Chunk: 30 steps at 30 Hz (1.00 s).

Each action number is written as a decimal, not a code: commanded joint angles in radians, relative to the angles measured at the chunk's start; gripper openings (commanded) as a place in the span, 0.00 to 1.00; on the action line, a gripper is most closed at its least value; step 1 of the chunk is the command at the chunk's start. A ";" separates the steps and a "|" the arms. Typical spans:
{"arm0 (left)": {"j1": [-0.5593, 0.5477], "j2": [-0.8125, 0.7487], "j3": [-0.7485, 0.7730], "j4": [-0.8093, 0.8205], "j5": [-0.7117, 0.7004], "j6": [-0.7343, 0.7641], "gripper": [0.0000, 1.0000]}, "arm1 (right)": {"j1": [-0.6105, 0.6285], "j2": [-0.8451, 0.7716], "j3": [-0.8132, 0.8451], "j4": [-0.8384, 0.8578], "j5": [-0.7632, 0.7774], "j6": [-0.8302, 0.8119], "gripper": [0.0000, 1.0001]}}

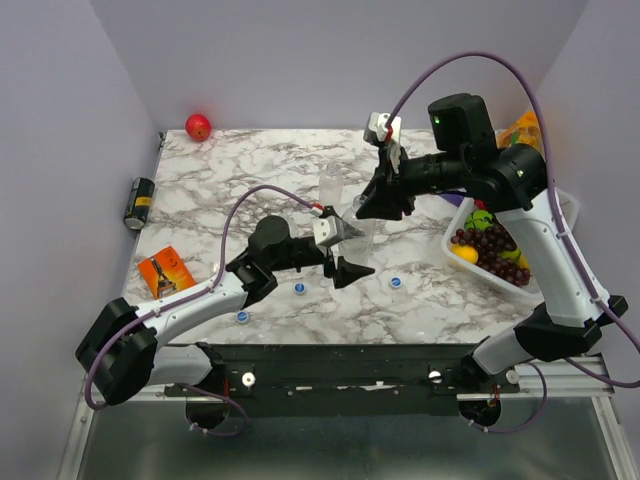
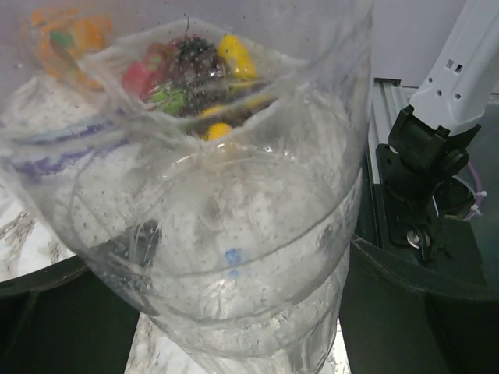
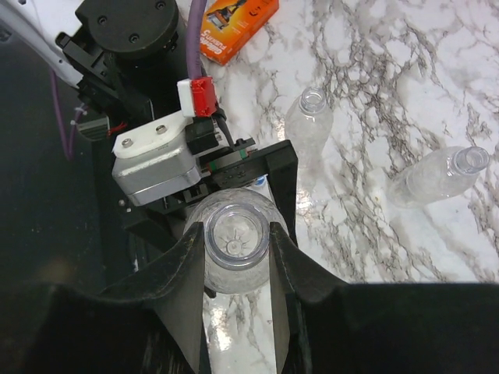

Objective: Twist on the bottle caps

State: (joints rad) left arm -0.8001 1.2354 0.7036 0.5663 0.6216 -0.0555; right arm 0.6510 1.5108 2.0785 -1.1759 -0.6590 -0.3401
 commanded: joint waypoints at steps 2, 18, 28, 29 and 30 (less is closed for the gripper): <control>-0.004 0.001 -0.015 0.067 0.009 -0.015 0.80 | 0.002 -0.026 -0.041 0.027 -0.033 0.029 0.01; 0.016 -0.112 -0.069 -0.055 -0.088 0.051 0.11 | -0.095 -0.072 0.063 0.004 0.136 -0.006 0.78; 0.036 -0.258 -0.046 -0.157 -0.309 0.089 0.00 | -0.159 -0.170 -0.570 0.100 0.239 -0.368 0.89; 0.036 -0.273 -0.033 -0.158 -0.369 0.060 0.00 | -0.162 -0.163 -0.612 0.113 0.243 -0.407 0.89; 0.036 -0.299 -0.023 -0.167 -0.417 0.012 0.00 | -0.162 -0.158 -0.659 0.127 0.245 -0.481 0.88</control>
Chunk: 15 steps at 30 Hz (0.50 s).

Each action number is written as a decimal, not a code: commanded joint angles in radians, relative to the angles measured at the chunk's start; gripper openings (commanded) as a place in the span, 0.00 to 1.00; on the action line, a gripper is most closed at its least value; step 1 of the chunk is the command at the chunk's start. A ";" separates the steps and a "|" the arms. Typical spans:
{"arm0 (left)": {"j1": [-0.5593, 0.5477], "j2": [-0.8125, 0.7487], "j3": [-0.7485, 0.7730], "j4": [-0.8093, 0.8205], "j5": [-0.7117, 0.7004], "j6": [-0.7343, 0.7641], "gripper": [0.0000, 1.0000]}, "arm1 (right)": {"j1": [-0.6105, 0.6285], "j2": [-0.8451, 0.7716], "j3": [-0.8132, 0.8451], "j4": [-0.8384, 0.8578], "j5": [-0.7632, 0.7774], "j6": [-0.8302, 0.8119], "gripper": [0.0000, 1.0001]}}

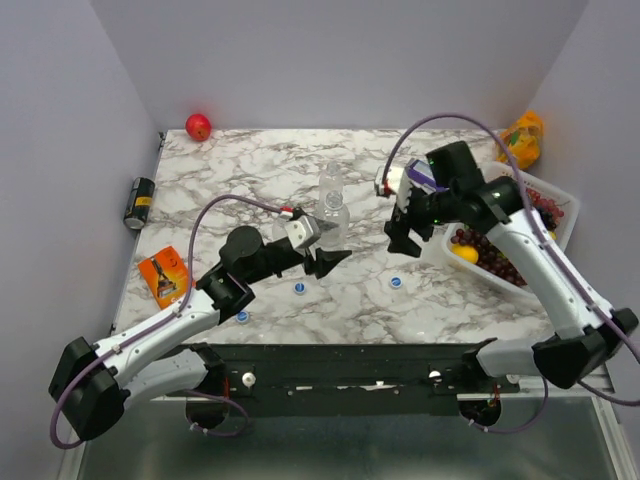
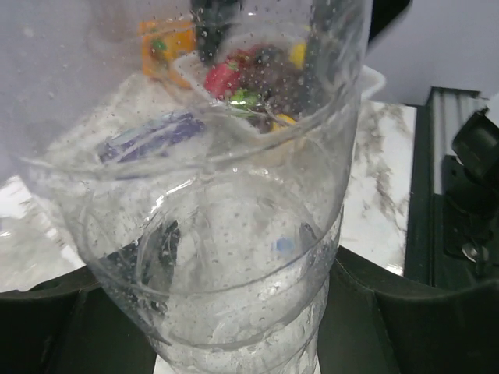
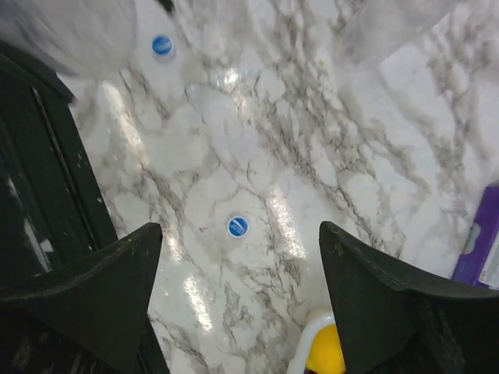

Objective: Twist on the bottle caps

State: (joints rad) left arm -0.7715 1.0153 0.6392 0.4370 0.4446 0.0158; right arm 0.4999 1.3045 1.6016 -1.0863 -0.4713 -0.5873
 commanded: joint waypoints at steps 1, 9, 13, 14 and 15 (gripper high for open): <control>0.008 -0.089 0.059 -0.087 -0.269 -0.079 0.00 | -0.011 0.053 -0.219 0.066 0.056 -0.273 0.87; 0.024 -0.109 0.123 -0.185 -0.246 -0.103 0.00 | -0.009 0.145 -0.512 0.253 0.096 -0.544 0.76; 0.051 -0.095 0.140 -0.202 -0.224 -0.106 0.00 | -0.009 0.173 -0.572 0.328 0.065 -0.621 0.76; 0.054 -0.095 0.143 -0.204 -0.227 -0.108 0.00 | -0.009 0.185 -0.577 0.332 0.069 -0.632 0.75; 0.057 -0.096 0.145 -0.204 -0.228 -0.114 0.00 | -0.009 0.194 -0.583 0.336 0.075 -0.664 0.75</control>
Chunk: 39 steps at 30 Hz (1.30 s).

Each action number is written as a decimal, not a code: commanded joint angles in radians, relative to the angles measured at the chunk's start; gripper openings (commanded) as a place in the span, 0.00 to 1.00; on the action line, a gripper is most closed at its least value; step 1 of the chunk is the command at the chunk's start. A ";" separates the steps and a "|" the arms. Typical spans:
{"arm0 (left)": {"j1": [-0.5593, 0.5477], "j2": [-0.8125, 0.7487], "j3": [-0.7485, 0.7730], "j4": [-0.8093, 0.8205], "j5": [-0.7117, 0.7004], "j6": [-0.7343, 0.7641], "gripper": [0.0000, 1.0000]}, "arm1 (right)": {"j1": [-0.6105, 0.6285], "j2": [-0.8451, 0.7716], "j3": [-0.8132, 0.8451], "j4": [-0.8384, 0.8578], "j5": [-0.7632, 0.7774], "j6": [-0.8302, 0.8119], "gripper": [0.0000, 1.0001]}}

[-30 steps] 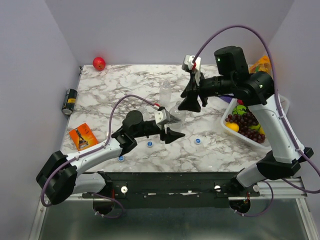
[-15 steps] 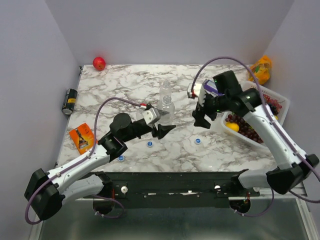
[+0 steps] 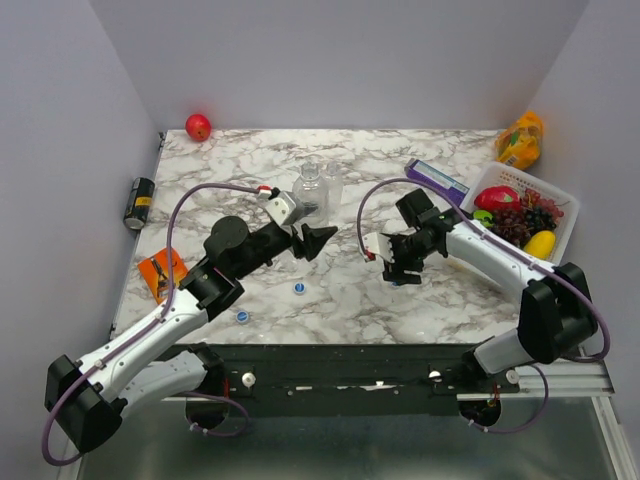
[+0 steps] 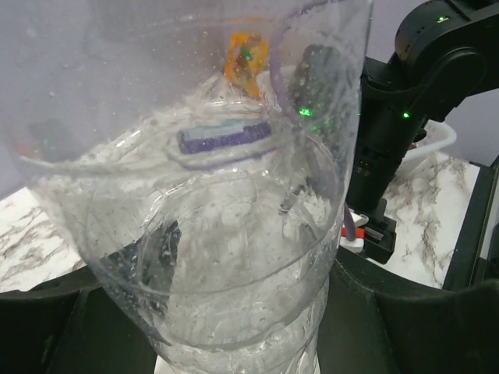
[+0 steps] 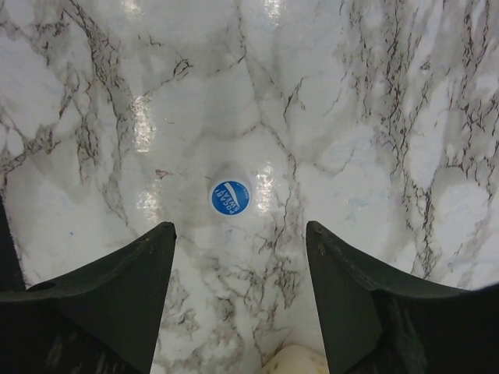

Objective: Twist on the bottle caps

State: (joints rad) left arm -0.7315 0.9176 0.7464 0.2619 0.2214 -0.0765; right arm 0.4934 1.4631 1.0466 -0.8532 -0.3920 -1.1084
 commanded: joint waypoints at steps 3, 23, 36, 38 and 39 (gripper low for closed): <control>0.029 0.006 0.031 -0.030 -0.002 -0.051 0.00 | -0.003 0.049 -0.071 0.138 -0.010 -0.191 0.75; 0.038 0.006 0.007 -0.021 -0.027 -0.055 0.00 | 0.000 0.138 -0.117 0.092 0.008 -0.314 0.54; 0.038 0.013 -0.009 -0.009 -0.027 -0.065 0.00 | 0.016 0.143 -0.143 0.128 0.002 -0.281 0.44; 0.038 0.017 -0.012 -0.006 -0.025 -0.066 0.00 | 0.020 0.143 -0.149 0.137 0.004 -0.283 0.43; 0.038 0.018 -0.012 -0.004 -0.024 -0.066 0.00 | 0.022 0.143 -0.152 0.143 0.005 -0.281 0.43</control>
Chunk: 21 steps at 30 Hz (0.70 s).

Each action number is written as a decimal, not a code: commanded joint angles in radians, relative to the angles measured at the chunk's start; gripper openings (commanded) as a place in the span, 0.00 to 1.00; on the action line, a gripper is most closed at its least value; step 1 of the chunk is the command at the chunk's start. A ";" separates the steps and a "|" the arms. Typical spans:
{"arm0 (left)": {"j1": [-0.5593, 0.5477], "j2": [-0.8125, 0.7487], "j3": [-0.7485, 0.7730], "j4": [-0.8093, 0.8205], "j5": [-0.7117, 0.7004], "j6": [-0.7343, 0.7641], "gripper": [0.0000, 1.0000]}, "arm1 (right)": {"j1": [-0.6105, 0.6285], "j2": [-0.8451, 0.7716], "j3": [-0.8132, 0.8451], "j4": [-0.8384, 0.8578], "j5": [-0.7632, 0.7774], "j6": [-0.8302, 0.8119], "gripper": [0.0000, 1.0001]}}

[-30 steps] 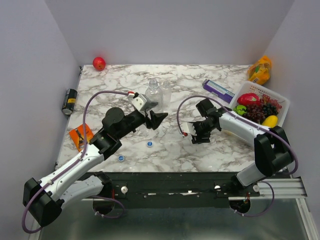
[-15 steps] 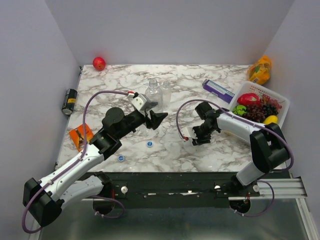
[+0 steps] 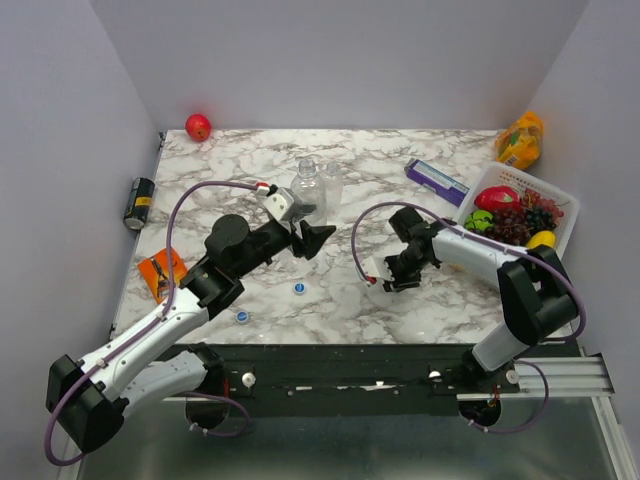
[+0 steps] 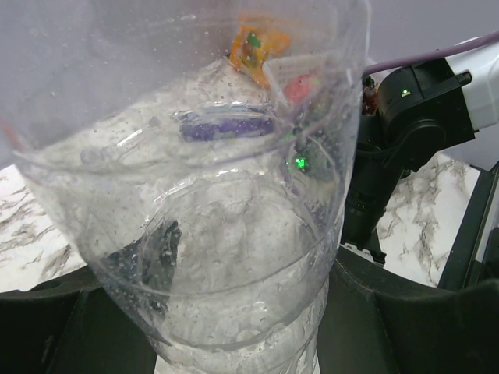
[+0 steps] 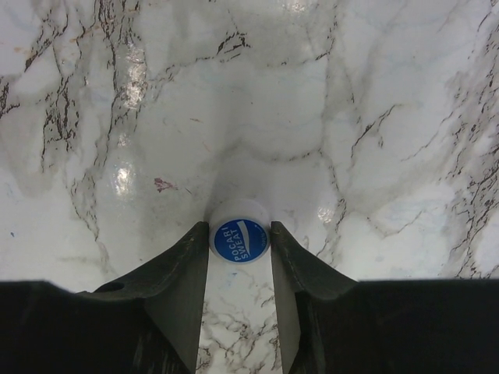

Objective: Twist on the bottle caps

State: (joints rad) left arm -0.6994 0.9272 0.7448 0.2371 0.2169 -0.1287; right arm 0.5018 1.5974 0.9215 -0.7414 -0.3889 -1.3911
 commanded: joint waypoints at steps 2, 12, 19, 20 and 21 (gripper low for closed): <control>0.006 0.012 -0.013 0.025 -0.016 -0.015 0.00 | 0.017 0.003 -0.042 0.048 0.005 0.006 0.43; 0.002 0.056 -0.056 0.116 0.097 0.093 0.00 | -0.003 -0.181 0.025 -0.030 0.013 0.122 0.22; -0.067 0.153 -0.042 0.154 0.309 0.322 0.00 | -0.072 -0.352 0.453 -0.405 -0.191 0.400 0.21; -0.078 0.157 -0.050 0.157 0.324 0.336 0.00 | -0.072 -0.353 0.503 -0.436 -0.209 0.418 0.21; -0.083 0.162 -0.079 0.163 0.343 0.350 0.00 | -0.072 -0.347 0.567 -0.472 -0.232 0.431 0.21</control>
State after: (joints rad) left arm -0.7532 1.0698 0.7025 0.3424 0.4065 0.0708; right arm 0.4305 1.2892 1.2896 -0.9855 -0.4755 -1.1149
